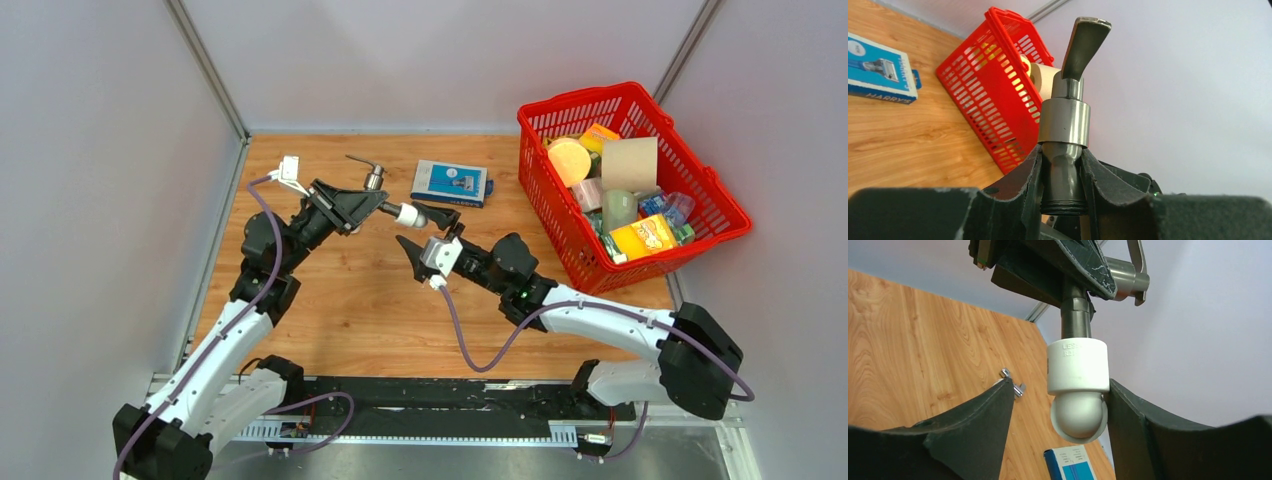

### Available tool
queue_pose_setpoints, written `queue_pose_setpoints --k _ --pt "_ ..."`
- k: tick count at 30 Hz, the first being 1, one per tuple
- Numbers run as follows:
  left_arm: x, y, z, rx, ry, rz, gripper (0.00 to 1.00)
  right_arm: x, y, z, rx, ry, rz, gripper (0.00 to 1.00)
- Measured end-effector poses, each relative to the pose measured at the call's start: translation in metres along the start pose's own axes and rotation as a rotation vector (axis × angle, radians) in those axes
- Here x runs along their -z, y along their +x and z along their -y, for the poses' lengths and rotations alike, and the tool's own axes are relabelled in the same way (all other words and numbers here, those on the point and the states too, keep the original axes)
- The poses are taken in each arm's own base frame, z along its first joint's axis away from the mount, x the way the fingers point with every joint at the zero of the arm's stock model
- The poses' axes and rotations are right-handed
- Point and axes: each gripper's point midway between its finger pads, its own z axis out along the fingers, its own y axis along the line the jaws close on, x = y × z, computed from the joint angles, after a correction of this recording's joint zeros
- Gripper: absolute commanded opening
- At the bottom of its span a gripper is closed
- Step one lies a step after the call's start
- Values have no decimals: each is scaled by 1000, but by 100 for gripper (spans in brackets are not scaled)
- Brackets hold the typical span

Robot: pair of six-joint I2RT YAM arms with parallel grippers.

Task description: Install the water faucets

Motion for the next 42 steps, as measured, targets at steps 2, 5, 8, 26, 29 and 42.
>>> queue_pose_setpoints --k 2,5,8,26,29,42 --pt "0 1 4 5 20 -7 0 -1 0 3 0 18 3 56" --pt "-1 4 5 10 56 -16 0 -2 0 10 -32 36 13 37" --pt "-3 7 6 -2 101 -18 0 -2 1 15 -104 18 26 17" --pt "-10 21 36 -593 562 -41 0 11 -17 25 -1002 -449 105 2" --pt "-11 25 30 -643 568 -58 0 15 -12 21 -1091 -499 73 19" --pt "2 9 34 -633 411 42 0 25 -22 65 -824 -209 105 71"
